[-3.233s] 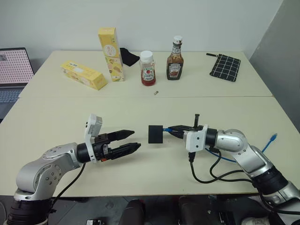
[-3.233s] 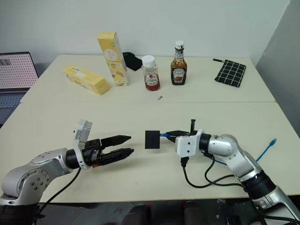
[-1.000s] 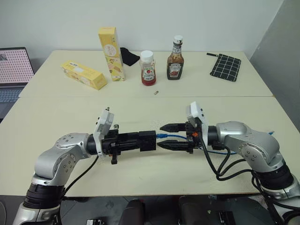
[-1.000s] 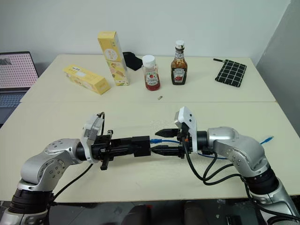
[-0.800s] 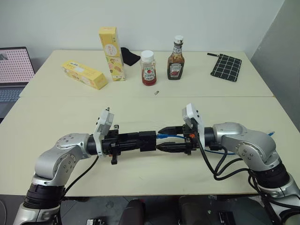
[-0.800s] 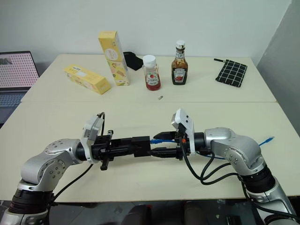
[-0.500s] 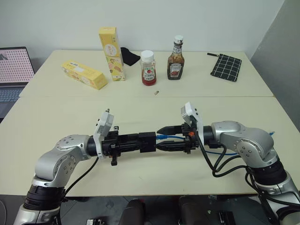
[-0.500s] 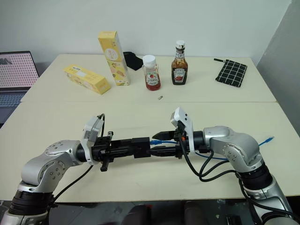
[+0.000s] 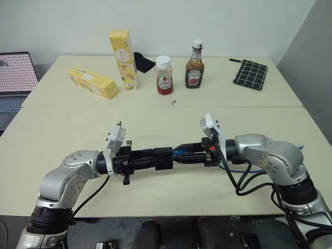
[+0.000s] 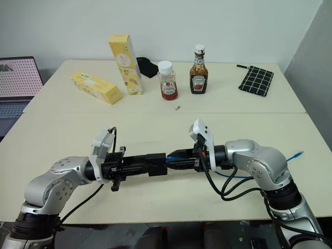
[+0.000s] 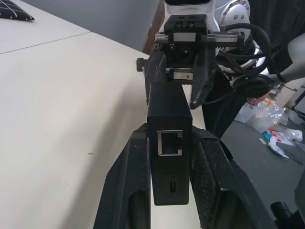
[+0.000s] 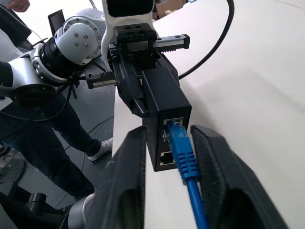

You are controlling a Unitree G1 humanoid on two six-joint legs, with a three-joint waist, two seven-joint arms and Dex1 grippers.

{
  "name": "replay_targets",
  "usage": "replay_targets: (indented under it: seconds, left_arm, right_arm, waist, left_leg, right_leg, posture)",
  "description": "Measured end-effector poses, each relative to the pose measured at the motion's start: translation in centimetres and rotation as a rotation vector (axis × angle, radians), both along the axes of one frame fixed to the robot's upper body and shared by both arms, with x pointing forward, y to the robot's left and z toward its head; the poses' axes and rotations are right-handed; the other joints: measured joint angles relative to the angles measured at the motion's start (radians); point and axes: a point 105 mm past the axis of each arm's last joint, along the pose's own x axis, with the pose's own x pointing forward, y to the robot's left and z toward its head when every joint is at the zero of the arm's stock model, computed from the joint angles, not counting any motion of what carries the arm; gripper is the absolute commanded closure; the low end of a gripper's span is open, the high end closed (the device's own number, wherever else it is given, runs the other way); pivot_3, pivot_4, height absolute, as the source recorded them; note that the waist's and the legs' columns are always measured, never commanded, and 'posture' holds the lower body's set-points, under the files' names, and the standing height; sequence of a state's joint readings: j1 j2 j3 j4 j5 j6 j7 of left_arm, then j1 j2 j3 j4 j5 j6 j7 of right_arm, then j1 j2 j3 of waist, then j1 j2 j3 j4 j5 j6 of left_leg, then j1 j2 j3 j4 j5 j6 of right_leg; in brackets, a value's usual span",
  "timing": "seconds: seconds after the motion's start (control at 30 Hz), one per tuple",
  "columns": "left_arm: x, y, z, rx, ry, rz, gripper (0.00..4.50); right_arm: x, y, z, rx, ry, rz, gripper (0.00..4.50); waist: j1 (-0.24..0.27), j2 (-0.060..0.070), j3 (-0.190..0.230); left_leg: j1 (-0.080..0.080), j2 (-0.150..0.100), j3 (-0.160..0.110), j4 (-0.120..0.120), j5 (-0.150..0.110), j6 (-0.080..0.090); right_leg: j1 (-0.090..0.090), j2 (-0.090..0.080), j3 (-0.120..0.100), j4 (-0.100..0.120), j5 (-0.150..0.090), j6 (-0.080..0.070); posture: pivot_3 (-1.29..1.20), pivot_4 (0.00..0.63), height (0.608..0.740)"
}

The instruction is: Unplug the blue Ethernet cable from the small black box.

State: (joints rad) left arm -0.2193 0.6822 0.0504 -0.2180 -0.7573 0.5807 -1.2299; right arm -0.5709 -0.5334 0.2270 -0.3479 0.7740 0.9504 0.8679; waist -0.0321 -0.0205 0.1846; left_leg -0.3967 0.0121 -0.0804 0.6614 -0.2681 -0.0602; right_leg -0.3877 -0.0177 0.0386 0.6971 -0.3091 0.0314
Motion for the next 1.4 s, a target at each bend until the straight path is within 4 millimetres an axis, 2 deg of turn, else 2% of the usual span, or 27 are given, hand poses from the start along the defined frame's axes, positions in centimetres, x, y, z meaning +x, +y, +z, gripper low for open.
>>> replay_targets:
  seconds: [0.07,0.3,0.4,0.97,1.07,1.3,1.4]
  left_arm:
    - [-0.1,0.0,-0.1,0.000,0.002,-0.001,3.73]
    - [-0.5,0.0,-0.2,-0.004,0.008,-0.020,3.73]
    - [-0.6,0.0,-0.3,-0.004,0.012,-0.028,3.73]
    - [-1.8,0.0,-1.1,0.004,0.026,-0.048,3.73]
    - [-2.2,1.5,-2.1,0.053,0.065,-0.002,3.73]
    - [-2.5,2.0,-2.6,0.057,0.085,0.025,3.73]
    - [-2.2,2.4,-2.7,0.062,0.083,0.075,3.73]
  right_arm:
    - [-0.1,-0.1,0.0,-0.003,0.001,0.014,4.14]
    - [-0.4,-0.2,-0.1,-0.009,0.012,0.043,4.17]
    - [-0.5,-0.3,-0.2,-0.014,0.023,0.053,4.45]
    - [-1.0,-0.6,-0.7,-0.064,0.047,0.118,4.46]
    - [0.4,-3.2,-1.8,-0.130,0.071,0.010,4.46]
    - [1.8,-4.2,-1.5,-0.121,0.024,-0.071,4.46]
    - [5.6,-5.0,-2.2,-0.124,-0.097,-0.289,4.46]
  waist:
    - [0.000,0.000,0.000]
    - [0.000,0.000,0.000]
    - [0.000,0.000,0.000]
    - [0.000,0.000,0.000]
    - [0.000,0.000,0.000]
    - [0.000,0.000,0.000]
    - [-0.001,0.000,0.000]
  left_leg:
    - [0.000,0.000,0.000,0.000,0.000,0.000]
    - [0.000,0.000,0.000,0.000,0.000,0.000]
    - [0.000,0.000,0.000,0.000,0.000,0.000]
    - [0.000,0.000,0.000,0.000,0.000,0.000]
    - [0.000,0.000,0.000,0.000,0.000,0.000]
    - [0.000,0.000,0.000,0.000,0.000,0.000]
    - [0.000,0.000,0.001,-0.001,0.000,0.000]
  right_leg:
    - [0.000,0.000,0.000,0.000,0.000,0.000]
    - [0.000,0.000,0.000,0.000,0.000,0.000]
    - [0.000,0.000,0.000,0.000,0.000,0.000]
    - [0.000,0.000,0.000,-0.001,0.000,0.000]
    - [0.000,0.000,0.000,-0.001,0.000,0.000]
    - [0.000,0.000,0.000,-0.001,0.000,0.000]
    - [-0.001,0.000,0.000,0.000,0.000,0.000]
  posture:
    - [0.00,0.150,0.740]
    - [0.00,0.150,0.740]
    - [0.00,0.150,0.740]
    - [0.00,0.150,0.740]
    - [0.00,0.150,0.740]
    - [0.00,0.150,0.740]
    - [0.00,0.150,0.740]
